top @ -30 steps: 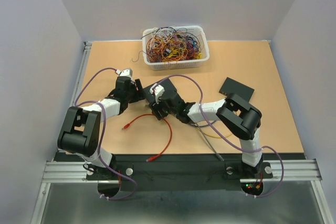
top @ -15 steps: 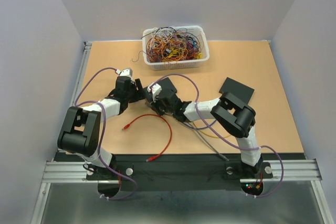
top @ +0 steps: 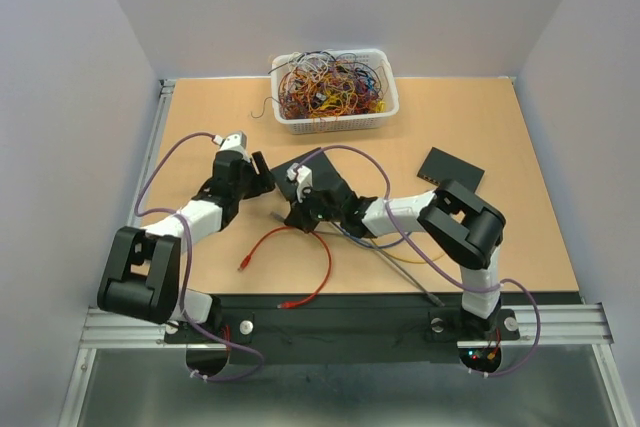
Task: Insert the plug into the switch port
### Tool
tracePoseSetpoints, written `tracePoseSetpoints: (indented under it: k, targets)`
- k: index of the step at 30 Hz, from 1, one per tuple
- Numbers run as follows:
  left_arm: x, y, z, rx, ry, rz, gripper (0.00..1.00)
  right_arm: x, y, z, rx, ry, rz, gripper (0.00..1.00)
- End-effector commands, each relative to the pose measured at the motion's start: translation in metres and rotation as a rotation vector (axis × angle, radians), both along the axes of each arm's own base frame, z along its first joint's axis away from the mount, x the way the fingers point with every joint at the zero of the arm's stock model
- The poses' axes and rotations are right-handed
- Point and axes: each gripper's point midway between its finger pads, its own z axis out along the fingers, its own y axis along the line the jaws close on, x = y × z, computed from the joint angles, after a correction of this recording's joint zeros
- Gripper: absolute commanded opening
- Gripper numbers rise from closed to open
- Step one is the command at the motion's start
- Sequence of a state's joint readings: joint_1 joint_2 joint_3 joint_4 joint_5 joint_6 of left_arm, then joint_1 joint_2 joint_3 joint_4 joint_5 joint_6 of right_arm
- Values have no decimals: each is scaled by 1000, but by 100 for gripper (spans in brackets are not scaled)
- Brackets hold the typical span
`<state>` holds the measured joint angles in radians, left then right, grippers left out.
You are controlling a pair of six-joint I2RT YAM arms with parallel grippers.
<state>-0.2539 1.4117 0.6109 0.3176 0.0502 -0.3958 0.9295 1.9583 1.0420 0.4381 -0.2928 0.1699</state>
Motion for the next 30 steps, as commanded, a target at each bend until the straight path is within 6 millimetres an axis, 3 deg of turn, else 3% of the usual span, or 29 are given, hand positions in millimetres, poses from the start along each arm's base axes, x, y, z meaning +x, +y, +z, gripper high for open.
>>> tracePoseSetpoints:
  k: [1, 3, 4, 5, 15, 30]
  targets:
    - [0, -5, 36, -74, -113, 9, 72, 4, 8, 51, 135, -55, -25, 0]
    - [-6, -12, 49, -149, -141, 7, 72, 11, 3, 55, 137, -71, -66, 1]
    - [-14, -13, 44, -171, -128, 4, 72, 13, 2, 57, 140, -79, -79, 0]
    - [-18, -20, 56, -232, -150, -8, 72, 16, -1, 56, 136, -85, -103, 0]
    - [-52, -39, 54, -380, -99, -25, 69, 38, -25, 73, 145, -164, -279, 0]
    - [-52, -70, 56, -497, -68, -17, 65, 38, -34, 88, 188, -193, -309, 1]
